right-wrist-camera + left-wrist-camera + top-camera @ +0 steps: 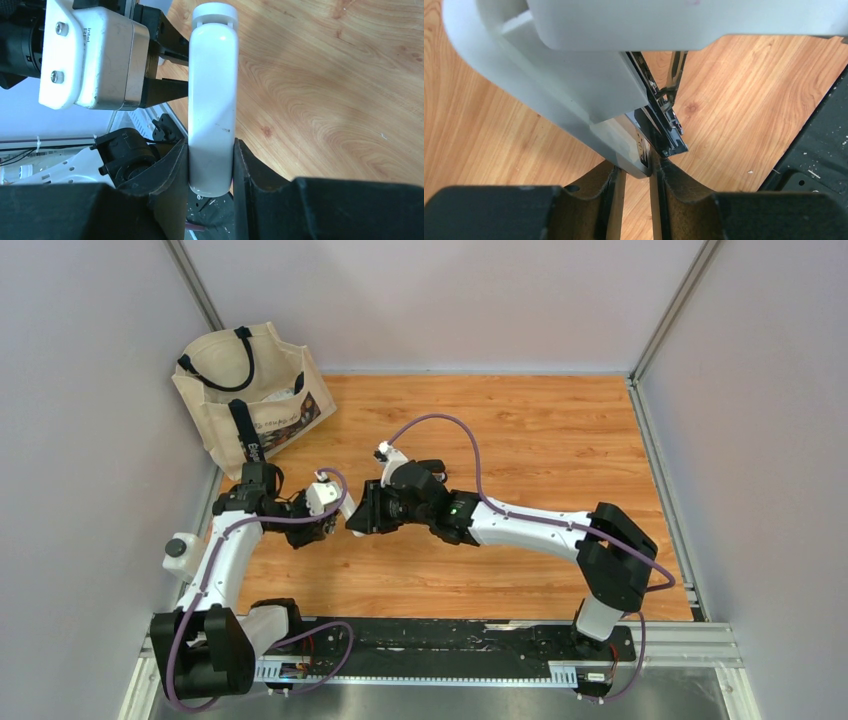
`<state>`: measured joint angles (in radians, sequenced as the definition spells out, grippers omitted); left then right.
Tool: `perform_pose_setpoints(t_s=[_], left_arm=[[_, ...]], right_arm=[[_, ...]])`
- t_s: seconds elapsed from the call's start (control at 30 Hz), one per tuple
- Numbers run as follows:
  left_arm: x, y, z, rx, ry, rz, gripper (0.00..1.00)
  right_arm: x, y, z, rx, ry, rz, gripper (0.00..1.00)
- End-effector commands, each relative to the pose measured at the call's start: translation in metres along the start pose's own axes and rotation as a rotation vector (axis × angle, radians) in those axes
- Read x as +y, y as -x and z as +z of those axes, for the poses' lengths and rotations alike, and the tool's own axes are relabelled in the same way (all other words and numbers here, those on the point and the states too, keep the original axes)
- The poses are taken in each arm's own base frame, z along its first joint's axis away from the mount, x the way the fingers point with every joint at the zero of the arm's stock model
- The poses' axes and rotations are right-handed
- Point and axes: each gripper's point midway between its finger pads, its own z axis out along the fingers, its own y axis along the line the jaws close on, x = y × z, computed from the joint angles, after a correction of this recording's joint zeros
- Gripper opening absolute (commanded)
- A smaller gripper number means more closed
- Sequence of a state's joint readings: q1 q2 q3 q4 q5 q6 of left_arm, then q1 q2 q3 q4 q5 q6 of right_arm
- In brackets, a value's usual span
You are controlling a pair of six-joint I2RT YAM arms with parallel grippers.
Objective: Unload the staples from the stapler
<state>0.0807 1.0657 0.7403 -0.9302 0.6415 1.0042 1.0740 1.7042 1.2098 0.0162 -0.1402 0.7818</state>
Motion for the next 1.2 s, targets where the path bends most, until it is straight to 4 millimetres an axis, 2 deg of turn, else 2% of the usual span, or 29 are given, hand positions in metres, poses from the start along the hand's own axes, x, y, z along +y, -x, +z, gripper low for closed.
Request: perform_pose_setpoints(t_s=[0.0,0.03,0.17,0.23,0.3,0.37,0.47,0.7,0.83,1.07,1.17], left_arm=[[0.007,0.013,0.001,-0.059,0.026,0.049,0.28],[0.007,0.013,0.001,-0.062,0.030,0.047,0.22],[0.017,0.009,-0.001,-0.039,0.090,0.066,0.17],[0.027,0.009,-0.004,-0.038,0.149,0.090,0.09],[0.042,0.013,-0.008,-0.034,0.223,0.124,0.05],[0.050,0.014,-0.012,-0.023,0.262,0.136,0.04],[0.063,0.017,-0.016,-0.017,0.319,0.153,0.04],[0.075,0.023,-0.016,-0.014,0.402,0.212,0.04],[0.082,0.020,-0.016,-0.001,0.471,0.260,0.04],[0.107,0.020,-0.032,0.019,0.667,0.340,0.04],[0.115,0.020,-0.037,0.015,0.722,0.324,0.04]], right_arm=[[0.026,0.018,-0.012,-0.065,0.092,0.013,0.00],[0.026,0.016,-0.012,-0.063,0.092,0.013,0.00],[0.021,0.009,-0.016,-0.037,0.087,-0.006,0.00],[0.013,-0.004,-0.018,-0.003,0.083,-0.035,0.00],[0.014,-0.012,-0.026,-0.005,0.099,-0.094,0.00],[-0.003,-0.027,-0.029,0.023,0.050,-0.110,0.00],[-0.017,-0.044,-0.033,0.054,0.017,-0.133,0.00],[-0.028,-0.074,-0.033,0.110,-0.016,-0.224,0.00],[-0.031,-0.085,-0.032,0.115,-0.053,-0.317,0.00],[-0.045,-0.105,-0.030,0.149,-0.101,-0.348,0.00],[-0.043,-0.111,-0.026,0.160,-0.100,-0.363,0.00]])
